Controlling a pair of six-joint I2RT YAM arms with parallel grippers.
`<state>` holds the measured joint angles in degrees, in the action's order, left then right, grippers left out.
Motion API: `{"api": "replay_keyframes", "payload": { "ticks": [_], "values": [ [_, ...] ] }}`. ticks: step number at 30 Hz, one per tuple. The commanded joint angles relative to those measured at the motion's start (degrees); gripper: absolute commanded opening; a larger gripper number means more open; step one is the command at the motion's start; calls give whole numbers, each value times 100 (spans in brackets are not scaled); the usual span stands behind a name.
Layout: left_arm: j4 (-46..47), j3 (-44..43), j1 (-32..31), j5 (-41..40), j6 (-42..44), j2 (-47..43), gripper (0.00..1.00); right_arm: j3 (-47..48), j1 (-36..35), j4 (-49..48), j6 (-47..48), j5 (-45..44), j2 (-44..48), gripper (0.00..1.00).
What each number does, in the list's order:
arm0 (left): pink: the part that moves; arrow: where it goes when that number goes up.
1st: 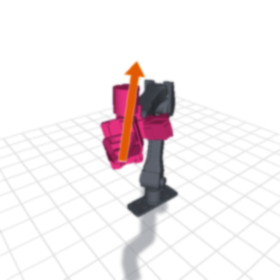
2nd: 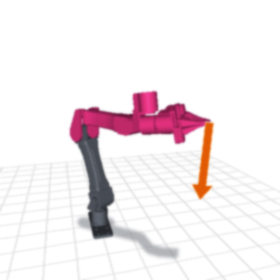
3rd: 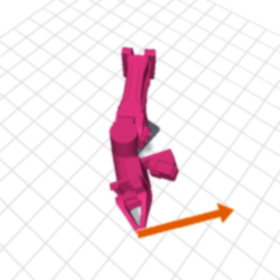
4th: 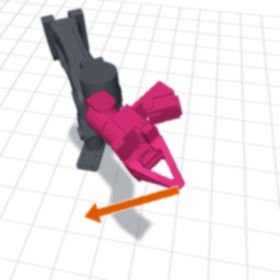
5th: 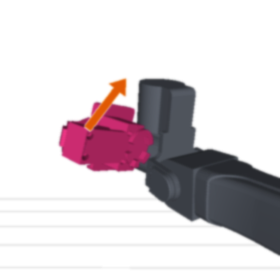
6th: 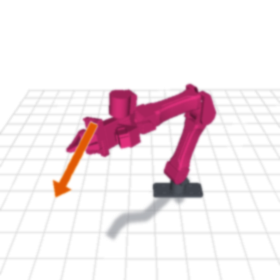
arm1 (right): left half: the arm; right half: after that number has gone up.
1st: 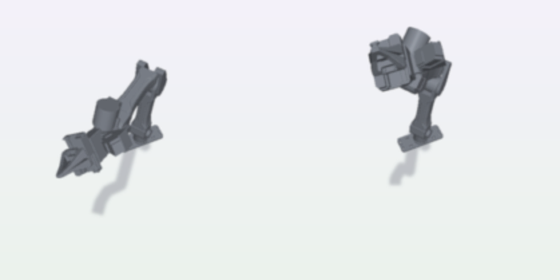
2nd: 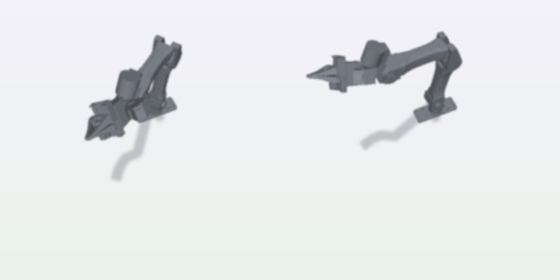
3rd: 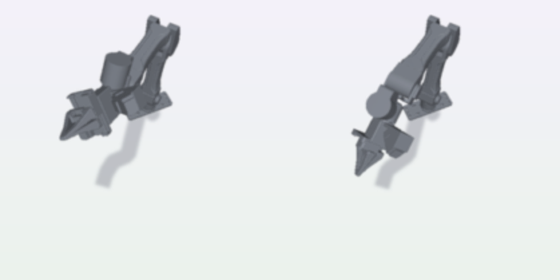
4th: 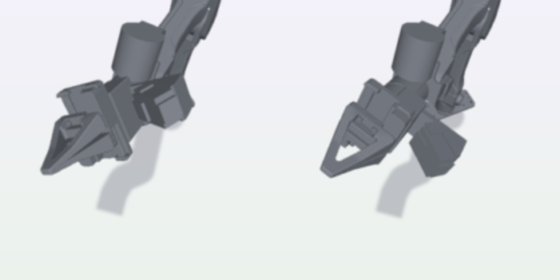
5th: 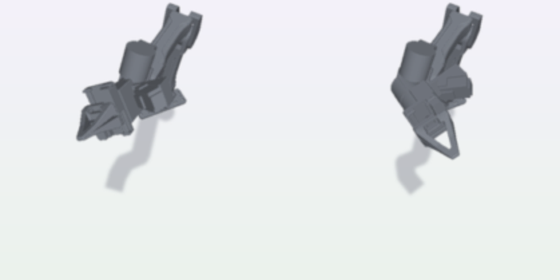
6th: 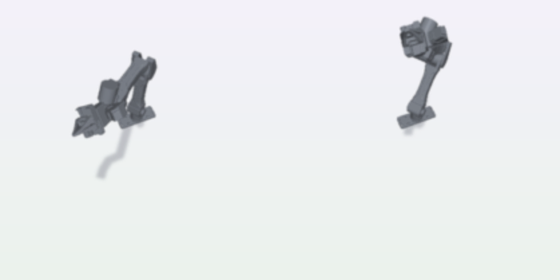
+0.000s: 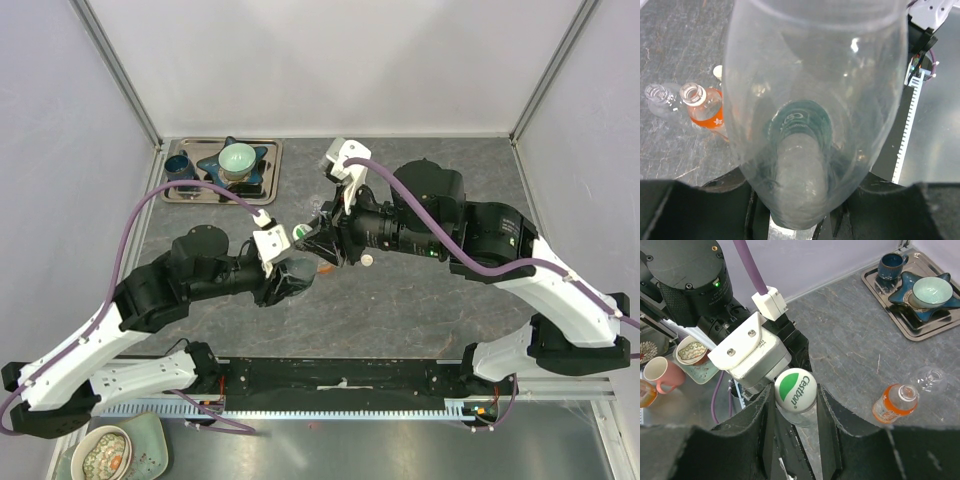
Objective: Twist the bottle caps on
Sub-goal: Screw the bottle cap onto the plastic bottle.
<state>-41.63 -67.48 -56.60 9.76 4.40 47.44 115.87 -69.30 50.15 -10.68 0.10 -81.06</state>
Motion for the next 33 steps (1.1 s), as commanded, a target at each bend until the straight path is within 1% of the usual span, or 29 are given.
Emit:
{"api": "replay_keyframes", "payload": {
  "ticks": [1, 7, 11, 14, 16, 20, 24, 28, 29, 30, 31, 32, 33],
  "values": [
    [1869, -37, 8, 18, -370, -42, 41, -12, -321, 645, -57, 465, -341, 30],
    [1878, 42, 35, -44, -300, -156, 40, -39, -330, 514, 118, 412, -218, 40],
    [1886, 139, 87, -79, -265, -279, 40, -109, -321, 399, 206, 281, 98, 46],
    [1904, 235, 123, -79, -265, -367, 39, -144, -321, 346, 259, 359, 256, 51],
    [1904, 271, 158, -88, -256, -402, 39, -153, -321, 338, 312, 456, 318, 59],
    [1886, 280, 175, -44, -273, -437, 39, -188, -330, 320, 417, 491, 459, 62],
    [1860, 262, 228, 35, -335, -516, 38, -284, -321, 372, 602, 413, 617, 73],
    [1851, 288, 342, 245, -379, -587, 36, -267, -330, 355, 803, 44, 740, 77],
    [1842, 280, 360, 324, -388, -604, 36, -189, -321, 346, 969, -192, 749, 77],
    [1842, 280, 395, 516, -379, -613, 35, -118, -321, 338, 1023, -264, 740, 78],
    [1834, 288, 421, 640, -388, -648, 34, -57, -313, 233, 1250, -308, 775, 78],
    [1816, 297, 439, 754, -379, -666, 34, -21, -304, 84, 1357, -274, 819, 80],
    [1781, 323, 457, 1051, -388, -675, 34, -47, -286, -274, 1584, -160, 863, 82]
  ]
}}
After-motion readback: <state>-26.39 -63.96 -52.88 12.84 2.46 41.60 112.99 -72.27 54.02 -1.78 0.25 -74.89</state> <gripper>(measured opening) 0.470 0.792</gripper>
